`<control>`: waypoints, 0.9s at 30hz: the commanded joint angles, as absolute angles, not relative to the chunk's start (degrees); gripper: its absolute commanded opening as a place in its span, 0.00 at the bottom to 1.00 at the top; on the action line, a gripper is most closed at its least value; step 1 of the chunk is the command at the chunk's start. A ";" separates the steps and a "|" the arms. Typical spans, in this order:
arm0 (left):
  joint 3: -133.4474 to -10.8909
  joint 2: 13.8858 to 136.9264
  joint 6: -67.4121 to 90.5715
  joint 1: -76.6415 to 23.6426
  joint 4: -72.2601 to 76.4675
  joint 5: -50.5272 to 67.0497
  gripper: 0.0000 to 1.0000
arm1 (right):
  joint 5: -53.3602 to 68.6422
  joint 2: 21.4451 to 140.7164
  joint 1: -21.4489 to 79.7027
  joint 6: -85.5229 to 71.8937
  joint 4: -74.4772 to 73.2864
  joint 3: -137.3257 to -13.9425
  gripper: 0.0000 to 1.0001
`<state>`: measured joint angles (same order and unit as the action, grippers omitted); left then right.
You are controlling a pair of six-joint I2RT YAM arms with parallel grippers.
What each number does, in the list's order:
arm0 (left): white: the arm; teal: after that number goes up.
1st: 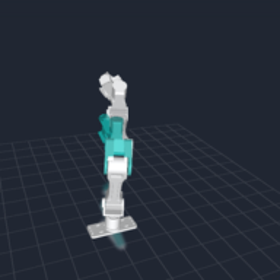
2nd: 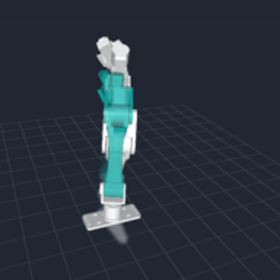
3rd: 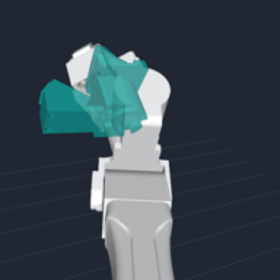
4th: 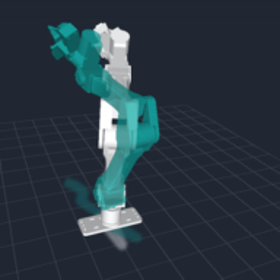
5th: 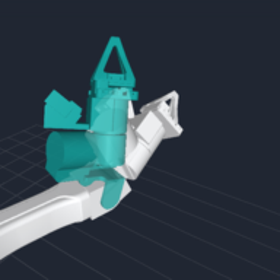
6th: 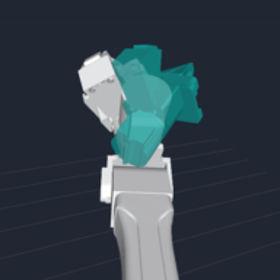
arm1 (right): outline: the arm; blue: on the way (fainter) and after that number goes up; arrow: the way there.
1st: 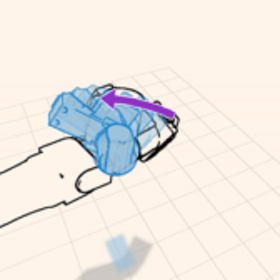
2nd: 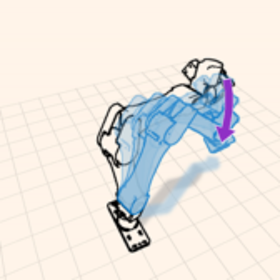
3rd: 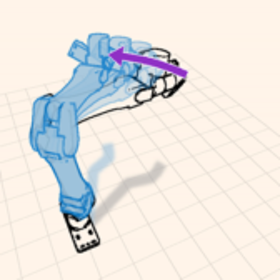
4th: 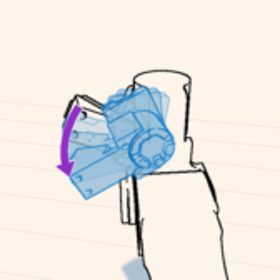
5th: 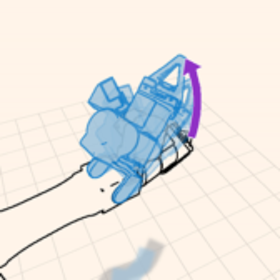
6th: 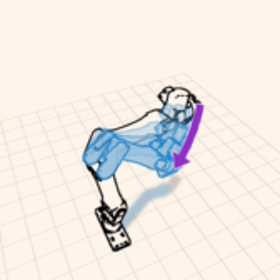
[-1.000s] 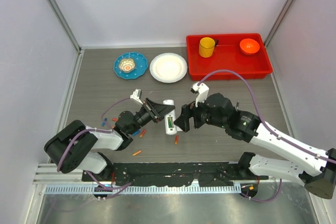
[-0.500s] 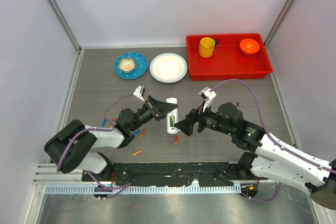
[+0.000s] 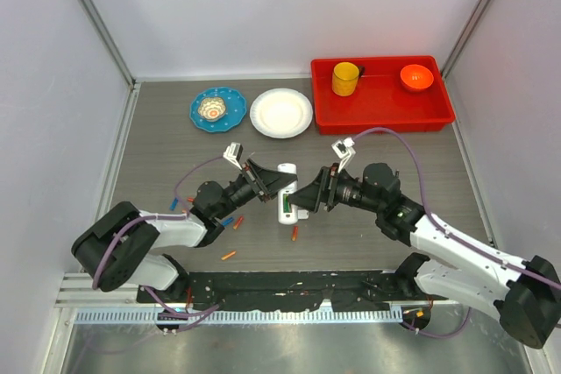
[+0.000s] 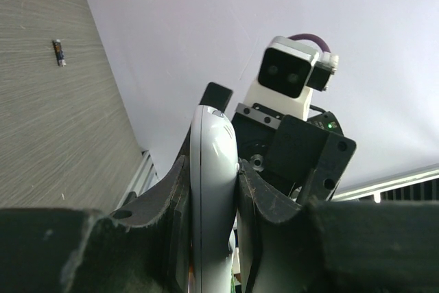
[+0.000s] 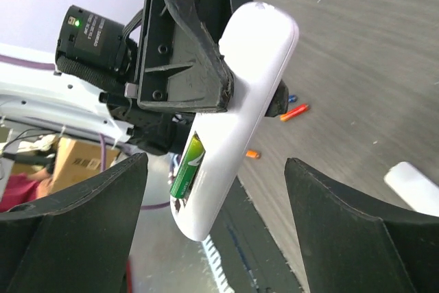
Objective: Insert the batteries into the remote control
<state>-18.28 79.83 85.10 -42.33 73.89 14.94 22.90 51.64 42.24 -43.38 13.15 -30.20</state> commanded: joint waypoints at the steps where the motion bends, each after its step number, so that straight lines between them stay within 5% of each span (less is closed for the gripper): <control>1: -20.13 77.70 84.55 -42.54 88.59 15.82 0.00 | 31.37 54.93 42.10 -48.77 23.02 -30.23 0.85; 27: -19.86 76.64 83.85 -42.45 88.51 15.73 0.00 | 36.65 60.90 42.10 -52.38 24.87 -30.32 0.61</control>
<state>-18.46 78.24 84.84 -42.33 73.89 15.05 35.66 60.36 42.24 -51.62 22.11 -29.76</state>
